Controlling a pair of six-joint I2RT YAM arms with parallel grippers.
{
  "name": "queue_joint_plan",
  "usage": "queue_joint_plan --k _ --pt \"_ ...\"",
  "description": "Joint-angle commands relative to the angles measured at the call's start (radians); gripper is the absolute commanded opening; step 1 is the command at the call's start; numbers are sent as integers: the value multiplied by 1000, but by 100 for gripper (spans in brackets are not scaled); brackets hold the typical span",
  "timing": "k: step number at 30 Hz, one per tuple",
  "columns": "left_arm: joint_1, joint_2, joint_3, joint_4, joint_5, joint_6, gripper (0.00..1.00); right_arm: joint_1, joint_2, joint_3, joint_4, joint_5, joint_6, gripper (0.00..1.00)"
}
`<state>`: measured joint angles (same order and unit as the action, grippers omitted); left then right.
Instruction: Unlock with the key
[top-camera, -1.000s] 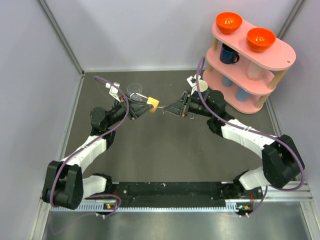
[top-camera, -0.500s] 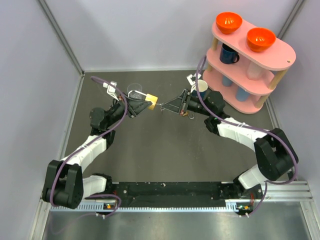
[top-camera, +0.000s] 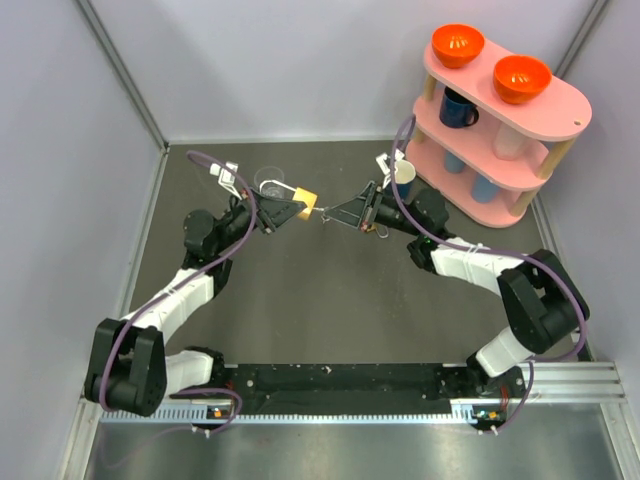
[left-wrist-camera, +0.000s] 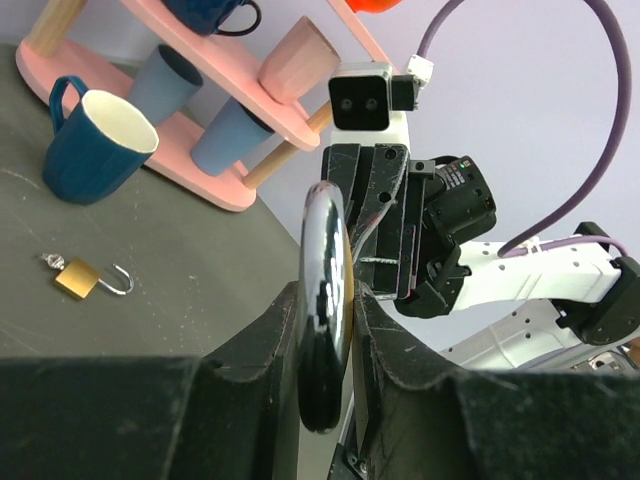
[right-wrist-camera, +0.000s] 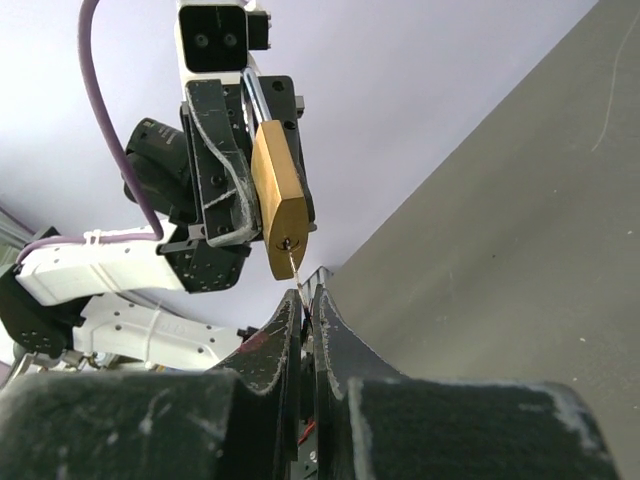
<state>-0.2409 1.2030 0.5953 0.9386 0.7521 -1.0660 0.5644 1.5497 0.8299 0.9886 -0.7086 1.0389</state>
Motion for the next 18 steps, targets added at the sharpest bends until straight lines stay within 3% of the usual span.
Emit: queue_joint_plan --k 1,18 --pt "-37 13 40 -81 32 15 0 15 -42 15 154 6 -26 0" --pt "-46 29 6 92 41 -140 0 23 43 3 229 20 47 0"
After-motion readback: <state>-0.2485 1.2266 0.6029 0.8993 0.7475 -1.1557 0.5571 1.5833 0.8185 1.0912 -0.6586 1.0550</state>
